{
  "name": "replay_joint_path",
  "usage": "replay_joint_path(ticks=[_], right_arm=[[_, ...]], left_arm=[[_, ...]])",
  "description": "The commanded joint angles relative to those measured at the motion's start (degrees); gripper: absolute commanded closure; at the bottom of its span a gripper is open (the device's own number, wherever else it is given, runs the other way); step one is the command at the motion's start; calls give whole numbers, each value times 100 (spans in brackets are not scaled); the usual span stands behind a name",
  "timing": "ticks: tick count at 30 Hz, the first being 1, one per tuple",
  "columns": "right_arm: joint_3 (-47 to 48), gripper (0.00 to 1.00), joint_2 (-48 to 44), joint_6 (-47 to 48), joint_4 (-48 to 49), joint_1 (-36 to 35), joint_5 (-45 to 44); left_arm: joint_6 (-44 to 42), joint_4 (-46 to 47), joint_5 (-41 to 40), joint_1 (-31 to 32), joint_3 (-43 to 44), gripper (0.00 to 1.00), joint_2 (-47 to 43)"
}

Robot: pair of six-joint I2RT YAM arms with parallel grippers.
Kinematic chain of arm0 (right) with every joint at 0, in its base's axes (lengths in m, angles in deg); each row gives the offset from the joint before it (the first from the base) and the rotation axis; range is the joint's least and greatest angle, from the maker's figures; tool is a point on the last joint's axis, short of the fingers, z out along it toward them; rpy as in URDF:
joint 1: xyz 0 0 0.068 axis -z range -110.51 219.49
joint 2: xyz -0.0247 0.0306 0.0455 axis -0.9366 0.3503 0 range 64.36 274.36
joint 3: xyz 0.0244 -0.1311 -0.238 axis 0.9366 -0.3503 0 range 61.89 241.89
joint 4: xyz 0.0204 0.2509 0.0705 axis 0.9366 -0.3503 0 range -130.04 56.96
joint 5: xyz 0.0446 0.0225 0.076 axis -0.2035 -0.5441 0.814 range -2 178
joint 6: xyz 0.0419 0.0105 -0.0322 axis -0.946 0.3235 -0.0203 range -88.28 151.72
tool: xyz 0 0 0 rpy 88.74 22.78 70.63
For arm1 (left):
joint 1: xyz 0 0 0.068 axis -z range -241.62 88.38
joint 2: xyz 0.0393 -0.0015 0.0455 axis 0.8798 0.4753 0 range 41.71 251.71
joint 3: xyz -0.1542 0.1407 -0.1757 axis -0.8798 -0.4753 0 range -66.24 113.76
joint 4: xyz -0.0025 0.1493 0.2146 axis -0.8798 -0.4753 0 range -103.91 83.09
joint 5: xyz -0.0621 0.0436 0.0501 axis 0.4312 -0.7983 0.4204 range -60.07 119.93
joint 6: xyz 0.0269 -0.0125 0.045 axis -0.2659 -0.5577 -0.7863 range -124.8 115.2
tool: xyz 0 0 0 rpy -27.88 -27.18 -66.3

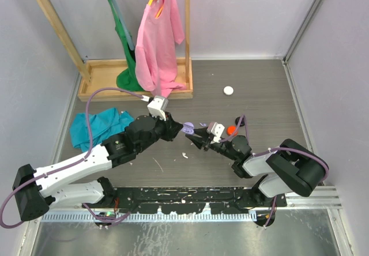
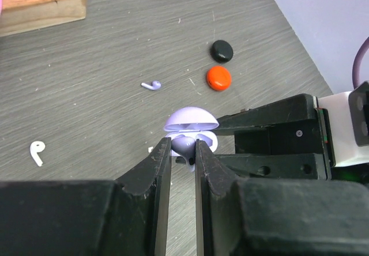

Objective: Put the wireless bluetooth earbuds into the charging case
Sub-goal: Place the earbud in the charging case.

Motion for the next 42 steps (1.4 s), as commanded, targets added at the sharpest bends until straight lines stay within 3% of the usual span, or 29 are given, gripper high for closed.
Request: replay_joint_path(ticks=[1,33,36,42], right_arm=[[-24,98,-39,-47,772,17,-46],[-86,98,-170,-143,833,16,-182],[-109,98,-184,-137,833,16,-234],[-105,98,-180,-148,833,19,-237]], left_arm=[[59,829,-693,258,-18,83,121],[-131,1584,-1855,873,-282,82,929],[-139,1551,-1900,902,-296,77,895],[-84,1372,-1771,918,-320,58,623]])
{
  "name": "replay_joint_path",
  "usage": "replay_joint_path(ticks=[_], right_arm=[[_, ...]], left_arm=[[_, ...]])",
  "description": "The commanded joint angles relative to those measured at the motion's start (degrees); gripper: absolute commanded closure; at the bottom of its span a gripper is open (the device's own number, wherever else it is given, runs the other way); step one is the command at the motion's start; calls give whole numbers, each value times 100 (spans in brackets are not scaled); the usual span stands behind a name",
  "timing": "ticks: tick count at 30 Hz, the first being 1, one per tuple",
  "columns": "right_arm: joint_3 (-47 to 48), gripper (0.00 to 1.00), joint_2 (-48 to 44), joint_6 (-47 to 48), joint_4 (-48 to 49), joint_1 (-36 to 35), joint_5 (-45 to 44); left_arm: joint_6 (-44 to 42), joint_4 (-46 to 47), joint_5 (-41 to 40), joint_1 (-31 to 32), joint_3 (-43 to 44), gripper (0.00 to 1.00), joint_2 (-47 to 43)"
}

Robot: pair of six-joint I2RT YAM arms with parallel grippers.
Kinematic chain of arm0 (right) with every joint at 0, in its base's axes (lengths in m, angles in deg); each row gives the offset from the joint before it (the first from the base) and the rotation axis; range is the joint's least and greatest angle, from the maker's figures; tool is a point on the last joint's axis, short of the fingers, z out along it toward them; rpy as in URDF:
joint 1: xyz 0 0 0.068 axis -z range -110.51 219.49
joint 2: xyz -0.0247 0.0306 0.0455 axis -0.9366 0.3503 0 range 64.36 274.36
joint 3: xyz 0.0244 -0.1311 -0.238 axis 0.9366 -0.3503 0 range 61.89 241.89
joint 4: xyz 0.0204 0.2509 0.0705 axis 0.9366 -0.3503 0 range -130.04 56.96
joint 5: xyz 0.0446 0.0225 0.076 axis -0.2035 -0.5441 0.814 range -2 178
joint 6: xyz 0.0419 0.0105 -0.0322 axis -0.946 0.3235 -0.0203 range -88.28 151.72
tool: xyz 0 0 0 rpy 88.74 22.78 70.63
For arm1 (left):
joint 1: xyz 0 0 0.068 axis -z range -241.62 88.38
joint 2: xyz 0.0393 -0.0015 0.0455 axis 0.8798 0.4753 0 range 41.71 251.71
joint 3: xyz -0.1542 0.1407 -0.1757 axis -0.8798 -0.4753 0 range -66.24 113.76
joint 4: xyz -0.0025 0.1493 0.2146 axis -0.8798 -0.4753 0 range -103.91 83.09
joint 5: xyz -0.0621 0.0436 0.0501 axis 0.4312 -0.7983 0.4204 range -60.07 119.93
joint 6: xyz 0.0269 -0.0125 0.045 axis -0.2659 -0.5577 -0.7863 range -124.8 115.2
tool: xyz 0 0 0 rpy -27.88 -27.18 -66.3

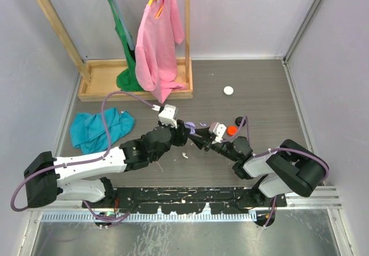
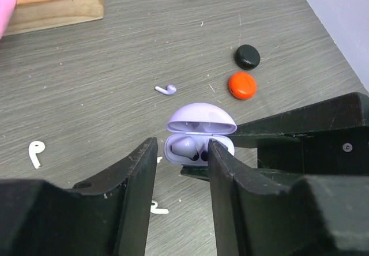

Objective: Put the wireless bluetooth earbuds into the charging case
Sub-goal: Place the earbud in the charging case, then pick up the earbud from the center of the board.

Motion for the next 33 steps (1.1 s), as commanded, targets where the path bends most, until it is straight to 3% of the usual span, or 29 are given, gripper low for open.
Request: replay_joint_path(ticks=[1,6,10,15,21,33], right_arm=[[-1,98,-171,6,630,17,-86],[-11,98,-192,-3,618,16,-201],[12,98,-350,38,254,30,-524],[88,99,-807,103,-726,34,-1732],[-38,99,-884,142,-820,40,-3337],[-128,99,-895,70,-956,84,-5271]], left_arm=[[-38,130,-76,32,-3,55,-357],[-327,-174,86,8,85,42,-692],[-536,-590,494,-215,233,39,-749],[-665,-840,1287,-718,434,36,-424],[-1071,-947,2219,-1160,1147,36,813],[-1552,-898,3313,-1588,2922,41,3343]])
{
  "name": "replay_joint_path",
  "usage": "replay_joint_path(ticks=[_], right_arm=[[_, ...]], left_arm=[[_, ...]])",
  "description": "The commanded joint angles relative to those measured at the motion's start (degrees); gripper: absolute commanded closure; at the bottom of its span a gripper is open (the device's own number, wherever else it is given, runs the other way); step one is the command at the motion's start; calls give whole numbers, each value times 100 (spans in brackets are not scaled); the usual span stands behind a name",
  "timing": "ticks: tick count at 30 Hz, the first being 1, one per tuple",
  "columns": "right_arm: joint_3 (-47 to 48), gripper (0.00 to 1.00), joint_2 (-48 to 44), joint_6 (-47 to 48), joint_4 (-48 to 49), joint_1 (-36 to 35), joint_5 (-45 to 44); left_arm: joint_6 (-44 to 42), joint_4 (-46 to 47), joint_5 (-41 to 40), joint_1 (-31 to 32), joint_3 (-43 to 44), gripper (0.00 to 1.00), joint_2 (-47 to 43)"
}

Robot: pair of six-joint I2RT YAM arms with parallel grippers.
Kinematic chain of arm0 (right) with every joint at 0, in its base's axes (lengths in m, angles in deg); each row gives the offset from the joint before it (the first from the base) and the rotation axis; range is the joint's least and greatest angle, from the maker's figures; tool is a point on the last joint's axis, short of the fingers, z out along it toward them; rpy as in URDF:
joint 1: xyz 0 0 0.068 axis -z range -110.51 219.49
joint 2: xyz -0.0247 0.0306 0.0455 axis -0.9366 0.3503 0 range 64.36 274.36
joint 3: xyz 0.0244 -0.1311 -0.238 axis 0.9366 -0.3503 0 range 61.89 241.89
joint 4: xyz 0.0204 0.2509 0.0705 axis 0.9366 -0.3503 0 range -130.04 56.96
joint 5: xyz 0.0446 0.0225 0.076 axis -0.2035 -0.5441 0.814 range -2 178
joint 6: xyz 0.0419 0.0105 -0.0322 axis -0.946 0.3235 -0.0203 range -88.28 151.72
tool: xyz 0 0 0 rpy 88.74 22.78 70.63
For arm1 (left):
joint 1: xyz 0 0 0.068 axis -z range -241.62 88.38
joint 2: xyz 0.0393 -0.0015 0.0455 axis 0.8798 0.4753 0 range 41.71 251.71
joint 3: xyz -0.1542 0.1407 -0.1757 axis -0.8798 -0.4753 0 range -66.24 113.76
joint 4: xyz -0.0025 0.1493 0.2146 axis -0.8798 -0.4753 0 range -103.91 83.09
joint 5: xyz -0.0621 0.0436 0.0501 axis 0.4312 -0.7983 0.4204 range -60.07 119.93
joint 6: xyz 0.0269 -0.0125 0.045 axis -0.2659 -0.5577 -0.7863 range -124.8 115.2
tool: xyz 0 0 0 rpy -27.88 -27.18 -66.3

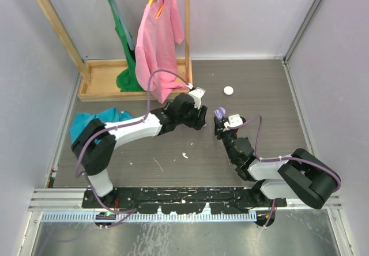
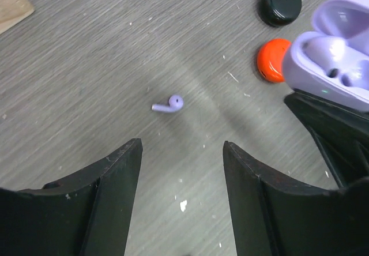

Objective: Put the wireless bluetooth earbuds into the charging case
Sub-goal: Pick up the earbud from the center of the board.

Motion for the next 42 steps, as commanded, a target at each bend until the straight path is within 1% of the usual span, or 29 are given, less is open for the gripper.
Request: replay_joint_path(ticks=[1,4,7,12,16,20,26,33,38,42], right_arm=[[1,99,-97,19,208,50,-1079],[-42,99,-148,-39,198,60,-1414],[-65,99,-199,-85,189,73,-1555],[-75,99,-204,-98,196,83,-1560],[-64,99,-159,-111,217,108,-1443],[-83,99,-133,-133,270,112,-1399],[-74,99,-133,-162,260,119,-1322],[-45,99,-118,-196,212,116,-1255],[-28,99,-69,-228,191,120,-1192],[2,99,-39,-244,164,122,-1145]], left_arm=[[-296,257,516,-63,643,41,593],[-381,392,622,-90,906,42,1037],[-483,385,678,-105,1188,43,1416],[-568,236,785,-154,1655,46,2019],[-614,165,775,-151,1833,48,2337],[-588,-213,738,-158,1976,54,2441],[-226,-411,581,-152,1493,66,2173],[129,-614,475,-125,892,75,1867],[364,-644,297,-94,406,77,1560],[519,-762,122,-92,12,86,1265]])
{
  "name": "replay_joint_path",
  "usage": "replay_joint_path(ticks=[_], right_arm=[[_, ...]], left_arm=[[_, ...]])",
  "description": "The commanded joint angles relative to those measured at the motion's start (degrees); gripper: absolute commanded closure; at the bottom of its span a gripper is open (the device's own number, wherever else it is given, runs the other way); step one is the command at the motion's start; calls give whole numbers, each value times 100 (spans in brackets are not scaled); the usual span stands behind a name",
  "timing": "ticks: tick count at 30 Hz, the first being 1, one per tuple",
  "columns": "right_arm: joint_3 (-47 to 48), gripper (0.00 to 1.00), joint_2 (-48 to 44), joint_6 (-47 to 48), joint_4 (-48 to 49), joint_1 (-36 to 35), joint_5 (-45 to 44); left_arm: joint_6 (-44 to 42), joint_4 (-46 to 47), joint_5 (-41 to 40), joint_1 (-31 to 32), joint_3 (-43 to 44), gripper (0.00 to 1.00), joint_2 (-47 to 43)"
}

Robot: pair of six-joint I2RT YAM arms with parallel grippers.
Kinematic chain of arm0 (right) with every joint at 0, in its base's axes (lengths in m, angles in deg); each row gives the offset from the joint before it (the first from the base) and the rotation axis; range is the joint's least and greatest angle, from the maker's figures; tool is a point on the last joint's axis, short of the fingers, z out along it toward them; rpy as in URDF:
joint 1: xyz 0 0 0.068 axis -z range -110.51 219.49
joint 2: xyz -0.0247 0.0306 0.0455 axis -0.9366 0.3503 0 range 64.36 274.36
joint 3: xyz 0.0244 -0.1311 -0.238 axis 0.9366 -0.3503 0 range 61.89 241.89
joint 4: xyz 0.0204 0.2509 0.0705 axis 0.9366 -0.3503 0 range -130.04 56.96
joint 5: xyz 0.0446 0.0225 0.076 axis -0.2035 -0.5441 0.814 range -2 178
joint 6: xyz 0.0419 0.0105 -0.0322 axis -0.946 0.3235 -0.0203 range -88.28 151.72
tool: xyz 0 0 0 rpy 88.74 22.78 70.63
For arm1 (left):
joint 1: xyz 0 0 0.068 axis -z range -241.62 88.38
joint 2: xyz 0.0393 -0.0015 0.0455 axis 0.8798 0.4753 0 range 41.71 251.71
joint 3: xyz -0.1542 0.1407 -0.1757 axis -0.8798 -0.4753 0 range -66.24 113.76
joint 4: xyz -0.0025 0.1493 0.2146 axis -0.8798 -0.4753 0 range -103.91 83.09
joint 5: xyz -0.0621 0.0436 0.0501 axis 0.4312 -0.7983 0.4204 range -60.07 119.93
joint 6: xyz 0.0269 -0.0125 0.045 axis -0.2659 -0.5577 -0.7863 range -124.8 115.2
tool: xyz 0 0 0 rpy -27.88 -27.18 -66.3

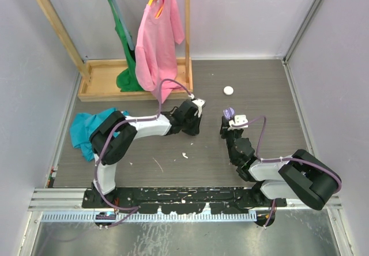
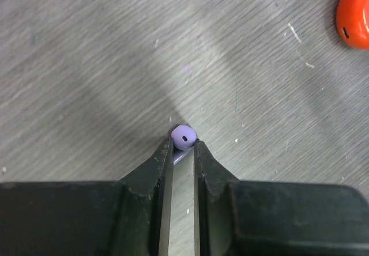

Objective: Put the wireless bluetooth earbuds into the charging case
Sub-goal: Pick up the earbud from the center of the board.

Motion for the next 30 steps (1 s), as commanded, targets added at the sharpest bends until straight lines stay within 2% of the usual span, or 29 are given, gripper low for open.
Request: replay_joint_path(ticks=[1,14,24,30], right_arm=[[92,99,27,-110,289,25,73],[190,99,133,-208,176,30,328],[290,99,103,-178,-52,32,453],[351,99,99,-180,-189,34,530]], left_arm=[[247,-645,-318,18,-500,87,-357],[738,-1847,-861,22,-1527,81,-1600],[672,-2325,-983,19,-1132,64,-1833],[478,-2631,-890,24,-664,61,-1721]])
